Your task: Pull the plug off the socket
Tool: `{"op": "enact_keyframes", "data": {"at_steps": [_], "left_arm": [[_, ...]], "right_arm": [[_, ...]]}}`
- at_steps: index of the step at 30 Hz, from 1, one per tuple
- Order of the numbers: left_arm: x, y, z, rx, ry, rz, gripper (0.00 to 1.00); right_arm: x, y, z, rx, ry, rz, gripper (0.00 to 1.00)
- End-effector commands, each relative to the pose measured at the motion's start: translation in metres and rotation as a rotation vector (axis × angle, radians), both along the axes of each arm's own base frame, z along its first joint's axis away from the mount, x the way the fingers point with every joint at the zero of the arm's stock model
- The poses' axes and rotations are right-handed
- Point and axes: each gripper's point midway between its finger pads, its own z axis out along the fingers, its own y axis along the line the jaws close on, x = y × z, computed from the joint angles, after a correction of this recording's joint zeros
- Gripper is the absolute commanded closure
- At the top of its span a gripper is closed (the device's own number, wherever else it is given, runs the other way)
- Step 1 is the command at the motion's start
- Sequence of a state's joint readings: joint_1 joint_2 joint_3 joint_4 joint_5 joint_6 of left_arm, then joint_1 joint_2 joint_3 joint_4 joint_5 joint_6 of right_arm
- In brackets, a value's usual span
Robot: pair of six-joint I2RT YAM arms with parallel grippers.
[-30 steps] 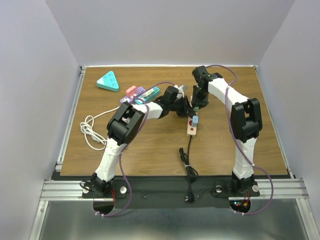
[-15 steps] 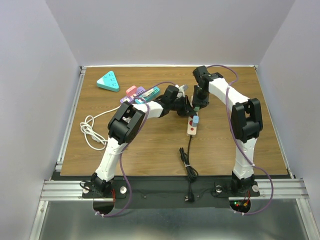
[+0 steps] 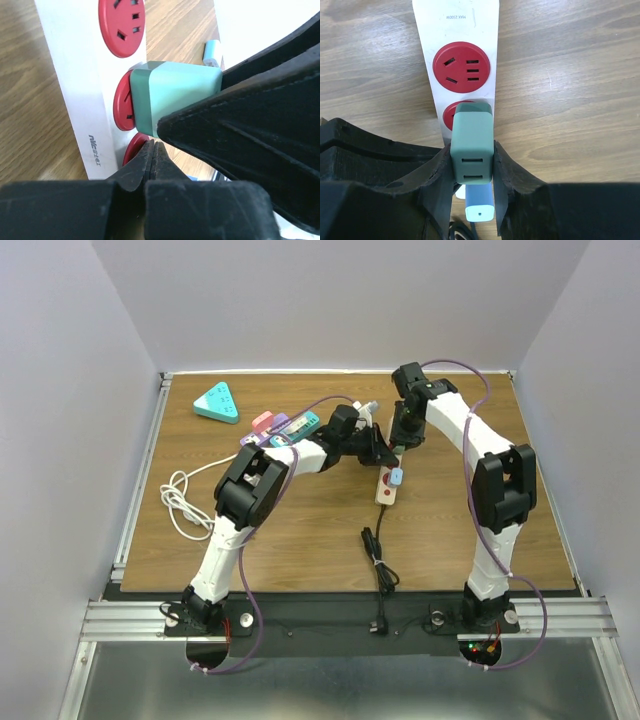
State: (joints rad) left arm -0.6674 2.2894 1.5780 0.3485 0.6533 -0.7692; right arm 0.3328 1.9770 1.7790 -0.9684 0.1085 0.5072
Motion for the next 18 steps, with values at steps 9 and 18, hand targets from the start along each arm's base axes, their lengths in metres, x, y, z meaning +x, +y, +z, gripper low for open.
{"op": "enact_keyframes", "data": {"at_steps": [9, 18], "left_arm": [[-0.014, 0.058, -0.106, 0.401, 0.152, 0.118, 1.00], [-0.026, 0.068, -0.104, 0.403, 0.164, 0.099, 1.00]], "right_arm": [[0.032, 0.027, 0.068, 0.155, -0.217, 0.061, 1.00], [0.029, 0.036, -0.009, 0.122, -0.048, 0.205, 0.99]]}}
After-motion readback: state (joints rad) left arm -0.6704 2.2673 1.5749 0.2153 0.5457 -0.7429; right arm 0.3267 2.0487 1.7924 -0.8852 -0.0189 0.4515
